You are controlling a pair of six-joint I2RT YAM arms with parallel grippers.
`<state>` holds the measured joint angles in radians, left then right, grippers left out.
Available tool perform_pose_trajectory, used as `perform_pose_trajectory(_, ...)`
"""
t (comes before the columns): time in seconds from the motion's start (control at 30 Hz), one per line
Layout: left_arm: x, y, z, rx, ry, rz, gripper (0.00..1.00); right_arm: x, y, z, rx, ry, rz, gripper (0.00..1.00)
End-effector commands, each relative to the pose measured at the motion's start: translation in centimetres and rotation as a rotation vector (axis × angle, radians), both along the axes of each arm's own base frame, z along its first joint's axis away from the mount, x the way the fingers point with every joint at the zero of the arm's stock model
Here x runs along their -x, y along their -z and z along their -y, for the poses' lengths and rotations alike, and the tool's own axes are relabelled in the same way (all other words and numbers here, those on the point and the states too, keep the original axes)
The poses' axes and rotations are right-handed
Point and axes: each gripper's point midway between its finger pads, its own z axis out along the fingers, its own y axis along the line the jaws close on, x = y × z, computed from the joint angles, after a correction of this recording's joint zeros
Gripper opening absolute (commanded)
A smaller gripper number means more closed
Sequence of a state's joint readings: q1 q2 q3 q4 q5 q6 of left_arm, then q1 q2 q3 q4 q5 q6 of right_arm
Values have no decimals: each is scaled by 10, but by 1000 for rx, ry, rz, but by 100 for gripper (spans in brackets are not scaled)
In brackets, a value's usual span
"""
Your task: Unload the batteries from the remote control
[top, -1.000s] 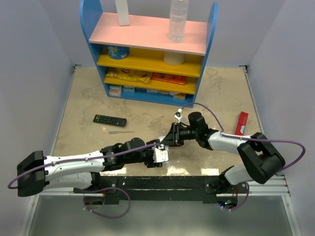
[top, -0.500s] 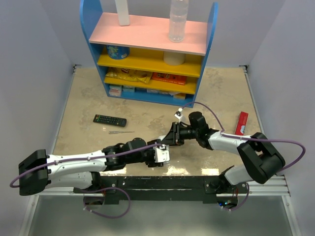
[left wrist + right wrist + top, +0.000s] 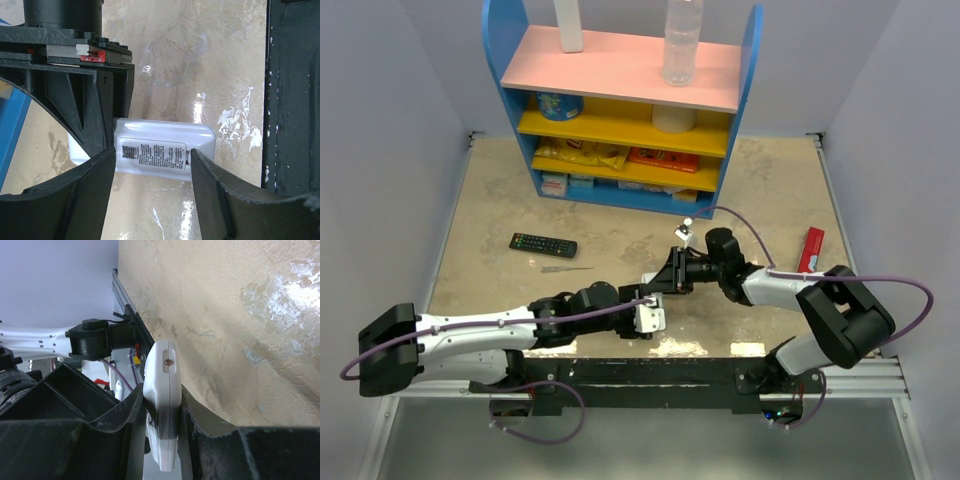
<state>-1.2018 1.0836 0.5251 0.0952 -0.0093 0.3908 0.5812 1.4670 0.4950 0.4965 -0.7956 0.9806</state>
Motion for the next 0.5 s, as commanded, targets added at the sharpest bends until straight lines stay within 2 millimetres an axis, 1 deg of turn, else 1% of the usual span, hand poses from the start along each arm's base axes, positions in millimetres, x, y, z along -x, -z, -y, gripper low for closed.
perform_pose_trajectory(0.0,-24,-10,-3,12,-81,114,65,21,-15,-4,-66,-111,-13,0)
perform_pose_trajectory(0.2,-27,-12,-5,10,-92,128,65,23,-5,-1,-25,-125,-15,0)
perform_pose_trajectory(0.47,-29,-19,-6,30,-106,139,65,23,1,0,-8,-125,-18,0)
